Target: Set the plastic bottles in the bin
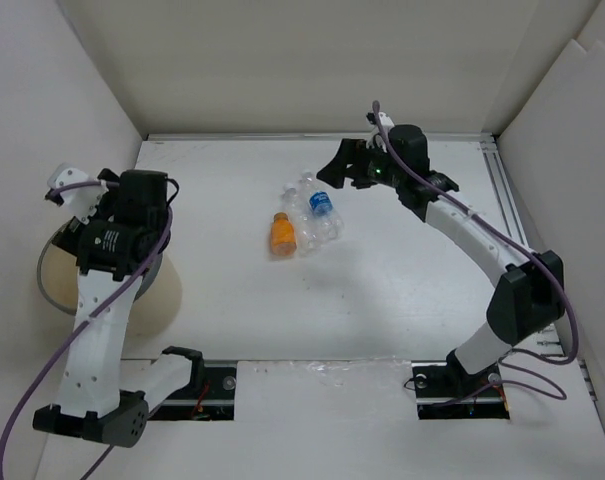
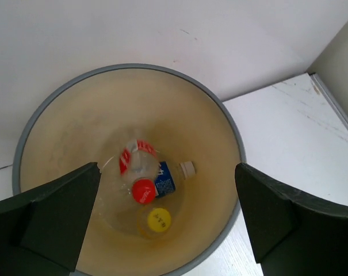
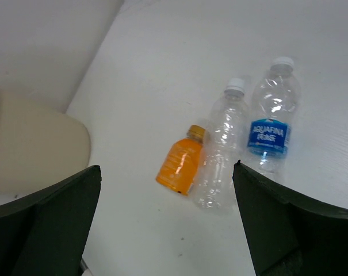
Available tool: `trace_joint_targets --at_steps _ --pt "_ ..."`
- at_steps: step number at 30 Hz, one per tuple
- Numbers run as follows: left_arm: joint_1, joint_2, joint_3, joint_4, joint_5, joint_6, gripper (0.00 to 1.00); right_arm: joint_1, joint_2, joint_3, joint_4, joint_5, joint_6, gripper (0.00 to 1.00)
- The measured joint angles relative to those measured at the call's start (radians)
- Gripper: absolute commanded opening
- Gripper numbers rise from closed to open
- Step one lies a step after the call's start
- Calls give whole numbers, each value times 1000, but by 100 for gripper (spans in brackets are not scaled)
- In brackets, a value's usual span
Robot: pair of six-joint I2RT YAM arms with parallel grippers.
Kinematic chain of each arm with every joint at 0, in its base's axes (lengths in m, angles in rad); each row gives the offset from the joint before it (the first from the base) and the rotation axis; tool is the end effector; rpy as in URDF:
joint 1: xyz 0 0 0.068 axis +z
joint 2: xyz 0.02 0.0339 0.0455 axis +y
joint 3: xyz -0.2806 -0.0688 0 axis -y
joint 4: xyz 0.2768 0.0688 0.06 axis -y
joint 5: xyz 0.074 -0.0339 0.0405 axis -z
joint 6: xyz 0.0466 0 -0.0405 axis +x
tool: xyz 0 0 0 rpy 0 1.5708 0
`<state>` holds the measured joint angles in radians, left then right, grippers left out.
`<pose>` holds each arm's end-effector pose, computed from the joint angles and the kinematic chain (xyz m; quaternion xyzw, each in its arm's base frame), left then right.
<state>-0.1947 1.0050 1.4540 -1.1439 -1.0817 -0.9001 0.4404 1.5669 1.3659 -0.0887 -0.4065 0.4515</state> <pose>0.1714 0.0081 0.4632 -0.4731 0.6532 0.2089 0.5531 0.3667 0.1932 0.3643 -0.1163 0.7859 0.3985 0.4583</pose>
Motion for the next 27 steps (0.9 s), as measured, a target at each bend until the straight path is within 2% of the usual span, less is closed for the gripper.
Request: trace_joint_targets --at_steps 3,5,7,10,14,16,21,24,26,27 --pt "0 54 43 85 24 75 100 3 72 57 -69 53 -61 100" --pt "0 70 67 192 91 185 100 5 123 93 -115 89 -101 100" --pt "0 96 120 283 211 295 100 6 185 138 -174 123 -138 100" --pt "0 191 258 364 457 435 100 6 281 201 -238 167 -171 94" --pt "-21 383 475 436 782 545 100 11 374 224 -303 224 -183 92" --pt "-43 469 517 472 931 575 100 21 412 226 -327 243 -187 90" --pt "-64 564 443 513 1154 607 100 58 511 267 -372 286 -190 86" --pt "-63 553 354 542 1213 612 100 72 558 285 -382 316 -190 78" --pt "-63 535 298 569 1233 613 100 72 582 295 -399 337 -182 76" --pt "-63 527 274 581 1239 614 100 70 589 297 -402 346 -178 70"
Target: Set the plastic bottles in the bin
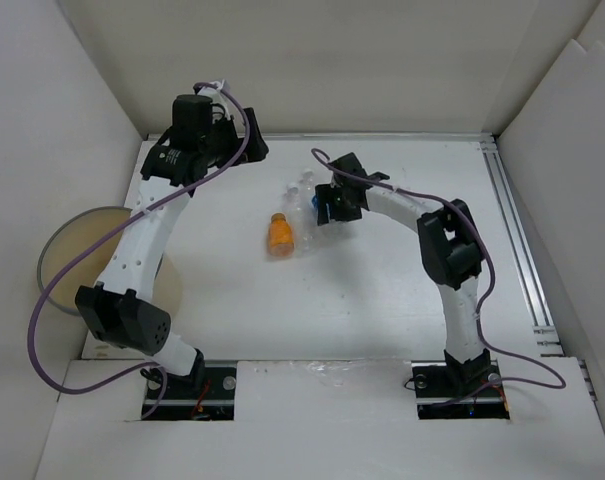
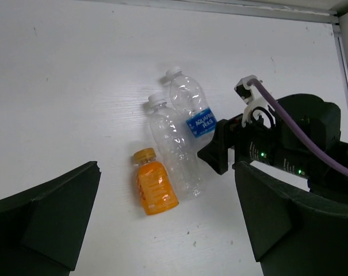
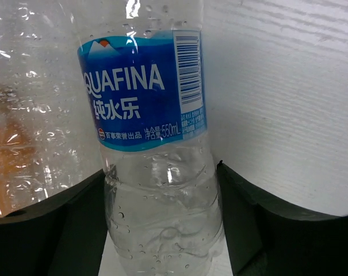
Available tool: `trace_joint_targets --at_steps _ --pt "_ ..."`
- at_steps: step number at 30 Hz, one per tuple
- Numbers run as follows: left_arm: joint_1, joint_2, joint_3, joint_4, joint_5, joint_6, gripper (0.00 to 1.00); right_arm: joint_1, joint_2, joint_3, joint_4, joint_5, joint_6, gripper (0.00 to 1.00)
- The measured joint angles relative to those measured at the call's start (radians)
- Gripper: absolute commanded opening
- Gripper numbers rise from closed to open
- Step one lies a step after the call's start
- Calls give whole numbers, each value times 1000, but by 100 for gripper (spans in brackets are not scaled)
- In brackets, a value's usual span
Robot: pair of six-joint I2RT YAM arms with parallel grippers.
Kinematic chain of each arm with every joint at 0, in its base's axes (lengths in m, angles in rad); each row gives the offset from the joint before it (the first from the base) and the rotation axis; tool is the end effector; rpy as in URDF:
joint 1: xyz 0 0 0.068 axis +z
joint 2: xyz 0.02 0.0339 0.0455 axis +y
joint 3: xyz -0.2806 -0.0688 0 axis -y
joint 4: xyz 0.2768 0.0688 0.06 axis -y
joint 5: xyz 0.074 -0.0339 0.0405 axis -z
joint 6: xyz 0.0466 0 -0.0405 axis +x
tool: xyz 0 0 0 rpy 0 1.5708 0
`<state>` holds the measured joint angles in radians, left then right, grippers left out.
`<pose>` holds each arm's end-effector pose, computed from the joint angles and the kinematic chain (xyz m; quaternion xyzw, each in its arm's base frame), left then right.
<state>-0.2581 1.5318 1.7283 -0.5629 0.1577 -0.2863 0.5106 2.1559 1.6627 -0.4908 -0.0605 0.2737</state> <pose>0.3664 -0.1043 0.4638 0.0330 0.8221 -0.2143 0.5265 0.4470 0.2536 0.1689 -0.1218 0.9491 0.1372 0.2561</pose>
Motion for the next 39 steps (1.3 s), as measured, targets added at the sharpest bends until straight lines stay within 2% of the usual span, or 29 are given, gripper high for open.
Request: trace_joint_targets --at_steps 2,4,5,11,13,18,23,27,36,37,38,39 --pt "0 -8 -23 6 11 1 100 -7 6 7 -5 6 17 63" --pt "0 -9 -34 24 26 1 100 -19 6 12 -9 27 26 23" --pt "0 -9 -36 29 30 1 100 -27 6 11 -13 33 31 14" --pt "1 -9 -40 94 123 -13 100 -104 -61 -68 -8 50 71 1" --pt "3 -8 -55 151 192 -29 100 -133 -130 -123 -3 16 80 0" --pt "-6 35 -94 314 395 -87 100 -194 -335 -171 50 -182 89 0" --pt "-90 140 -79 404 477 -109 100 -183 -494 -190 198 -399 112 0" --pt "-137 194 -78 448 504 -143 100 -140 -550 -201 267 -497 137 0" --pt "-126 198 -88 615 549 -245 100 -31 -562 -214 304 -557 171 0" --pt "-123 194 -92 631 550 -252 94 -28 -562 -214 307 -557 175 0" --pt "-121 191 -94 638 550 -259 84 -28 -562 -214 312 -561 178 0" --pt "-120 189 -95 642 550 -266 46 -27 -562 -214 320 -562 180 0"
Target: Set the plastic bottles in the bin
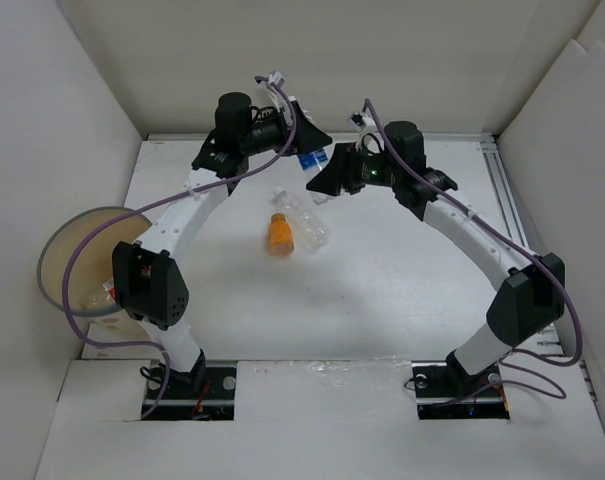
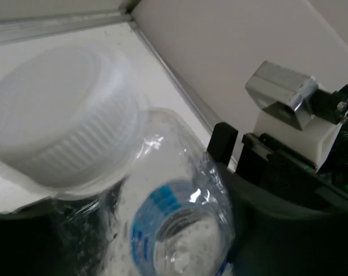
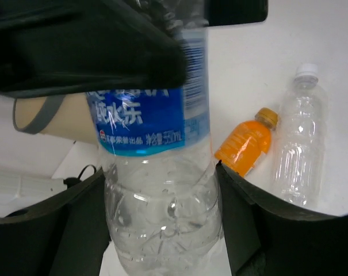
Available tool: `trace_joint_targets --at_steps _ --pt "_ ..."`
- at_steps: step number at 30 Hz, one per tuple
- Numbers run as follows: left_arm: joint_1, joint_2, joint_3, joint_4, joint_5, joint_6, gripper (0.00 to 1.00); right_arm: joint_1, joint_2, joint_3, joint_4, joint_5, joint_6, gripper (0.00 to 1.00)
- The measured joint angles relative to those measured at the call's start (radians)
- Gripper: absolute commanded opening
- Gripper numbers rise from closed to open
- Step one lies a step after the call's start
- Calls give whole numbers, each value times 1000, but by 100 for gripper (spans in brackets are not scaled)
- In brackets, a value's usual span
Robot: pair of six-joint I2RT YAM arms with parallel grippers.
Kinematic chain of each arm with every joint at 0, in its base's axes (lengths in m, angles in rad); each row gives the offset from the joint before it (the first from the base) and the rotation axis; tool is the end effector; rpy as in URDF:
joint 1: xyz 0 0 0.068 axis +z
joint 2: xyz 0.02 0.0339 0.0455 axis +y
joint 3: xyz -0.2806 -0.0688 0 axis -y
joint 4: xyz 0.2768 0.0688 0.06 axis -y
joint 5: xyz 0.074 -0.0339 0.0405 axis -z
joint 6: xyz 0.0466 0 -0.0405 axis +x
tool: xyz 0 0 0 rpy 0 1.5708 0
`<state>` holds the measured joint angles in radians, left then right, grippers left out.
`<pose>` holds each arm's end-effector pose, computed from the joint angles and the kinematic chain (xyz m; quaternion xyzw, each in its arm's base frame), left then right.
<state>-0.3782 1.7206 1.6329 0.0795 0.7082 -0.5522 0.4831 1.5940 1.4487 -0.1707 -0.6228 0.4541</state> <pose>0.4091 -0.1952 0.4256 0.1854 0.6846 -0.5163 0.4799 0.3552 0.2170 0.3786 -0.1910 0.7679 0.4737 0.3865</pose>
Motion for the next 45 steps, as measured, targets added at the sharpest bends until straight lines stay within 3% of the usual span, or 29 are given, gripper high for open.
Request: trace_joint_targets --at_steps 1,2,3,5,6,10,13,16,19,22,24,29,33,36,37,38,40,41,45 --pt "0 -2 0 -1 0 -8 25 0 0 0 5 0 4 0" --pt "0 -2 0 -2 -6 -21 12 1 0 0 9 2 2 1" --pt "0 -3 3 -4 -6 -32 4 5 1 0 13 14 -2 17" --pt "-2 -10 7 -21 -11 -34 0 8 2 0 13 14 0 85" --pt "-1 -12 19 -42 -20 -29 0 8 2 0 16 18 6 100" --pt "28 -20 121 -212 -134 8 0 -5 -22 -35 48 66 22 100" --pt "112 -23 282 -396 -268 42 0 -21 -52 -56 37 105 3 100" --pt "285 -47 445 -537 -384 60 0 -50 -60 -61 2 166 -31 100" --pt "518 -144 481 -632 -494 70 0 -64 -56 -75 -29 205 -55 100" --pt "735 -292 407 -690 -594 74 0 -60 -37 -78 -50 229 -68 100" --pt "807 -400 330 -722 -681 76 0 -56 -21 -78 -61 245 -74 100" --pt "812 -629 95 -771 -882 60 0 -56 19 -77 -92 270 -87 100" --pt "813 -722 -80 -782 -1005 39 0 -56 23 -77 -114 283 -92 100" --pt "812 -727 -185 -777 -1050 29 11 -56 20 -77 -116 287 -96 100" --pt "812 -721 -213 -776 -1056 26 20 -56 18 -77 -116 292 -97 100" --pt "812 -708 -236 -776 -1058 24 48 -56 16 -77 -119 298 -100 100" --pt "812 -682 -264 -779 -1057 23 94 -55 9 -76 -131 318 -108 100" --pt "811 -671 -267 -782 -1055 26 100 -51 8 -72 -145 340 -117 100" --pt "812 -662 -254 -774 -1037 20 100 -19 41 -1 -239 454 -161 100"
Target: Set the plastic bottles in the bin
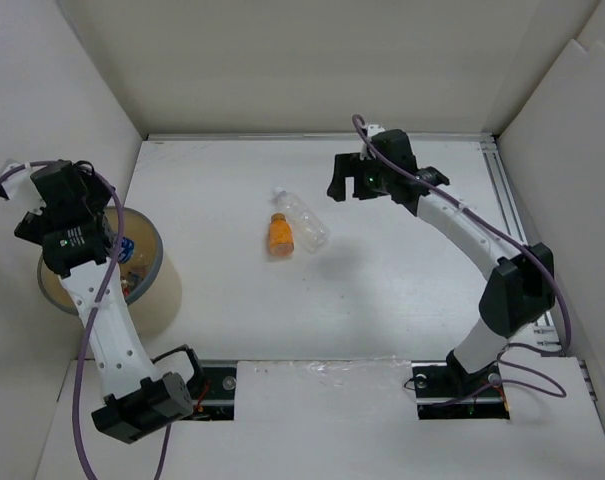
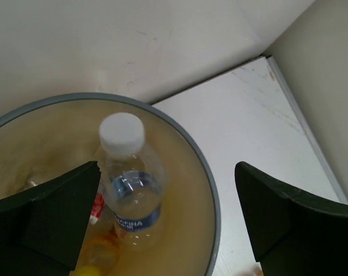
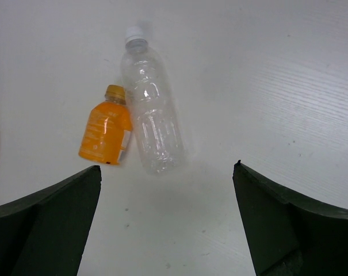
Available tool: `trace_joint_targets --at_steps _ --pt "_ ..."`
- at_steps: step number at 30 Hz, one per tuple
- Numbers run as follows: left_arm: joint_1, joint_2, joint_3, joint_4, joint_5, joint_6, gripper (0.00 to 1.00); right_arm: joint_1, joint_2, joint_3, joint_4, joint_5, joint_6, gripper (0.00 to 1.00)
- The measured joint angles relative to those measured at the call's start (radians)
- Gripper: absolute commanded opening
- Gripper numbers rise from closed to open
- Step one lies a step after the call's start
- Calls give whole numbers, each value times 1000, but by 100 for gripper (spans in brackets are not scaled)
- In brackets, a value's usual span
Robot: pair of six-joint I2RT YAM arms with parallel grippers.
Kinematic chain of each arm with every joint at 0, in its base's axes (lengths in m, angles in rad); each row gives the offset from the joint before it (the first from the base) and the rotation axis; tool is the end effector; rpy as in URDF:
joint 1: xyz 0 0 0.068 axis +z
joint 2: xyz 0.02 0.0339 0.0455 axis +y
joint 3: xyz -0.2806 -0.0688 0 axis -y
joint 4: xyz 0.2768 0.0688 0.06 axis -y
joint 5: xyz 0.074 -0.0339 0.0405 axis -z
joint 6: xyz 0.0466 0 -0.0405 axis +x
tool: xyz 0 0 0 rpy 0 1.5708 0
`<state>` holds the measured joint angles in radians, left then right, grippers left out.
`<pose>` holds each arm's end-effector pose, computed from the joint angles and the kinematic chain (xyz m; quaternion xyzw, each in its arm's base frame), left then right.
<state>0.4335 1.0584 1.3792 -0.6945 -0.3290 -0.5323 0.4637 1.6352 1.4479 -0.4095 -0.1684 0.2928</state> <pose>0.2080 0.1129 0.4592 -0.4602 0.6790 0.1077 0.5618 0.3725 0.1950 0.3335 -0.1144 0.8740 0.2413 0.4059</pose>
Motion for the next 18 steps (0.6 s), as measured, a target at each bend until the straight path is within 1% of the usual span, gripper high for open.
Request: trace_joint_targets --at_steps 3,5,7,10,12,18 --pt "-3 3 47 0 20 3 100 34 85 67 -36 68 -39 100" --pt "-21 5 87 2 29 10 100 57 145 72 -48 93 -68 100" --pt "-37 6 130 2 82 29 100 85 201 72 -72 103 -93 100" --pt "-47 27 204 4 229 59 100 131 285 72 -92 110 -125 100" --pt "-47 61 248 26 353 77 100 156 328 78 -107 113 -138 100" --pt "-48 159 261 82 664 105 100 171 411 137 -114 126 -157 99"
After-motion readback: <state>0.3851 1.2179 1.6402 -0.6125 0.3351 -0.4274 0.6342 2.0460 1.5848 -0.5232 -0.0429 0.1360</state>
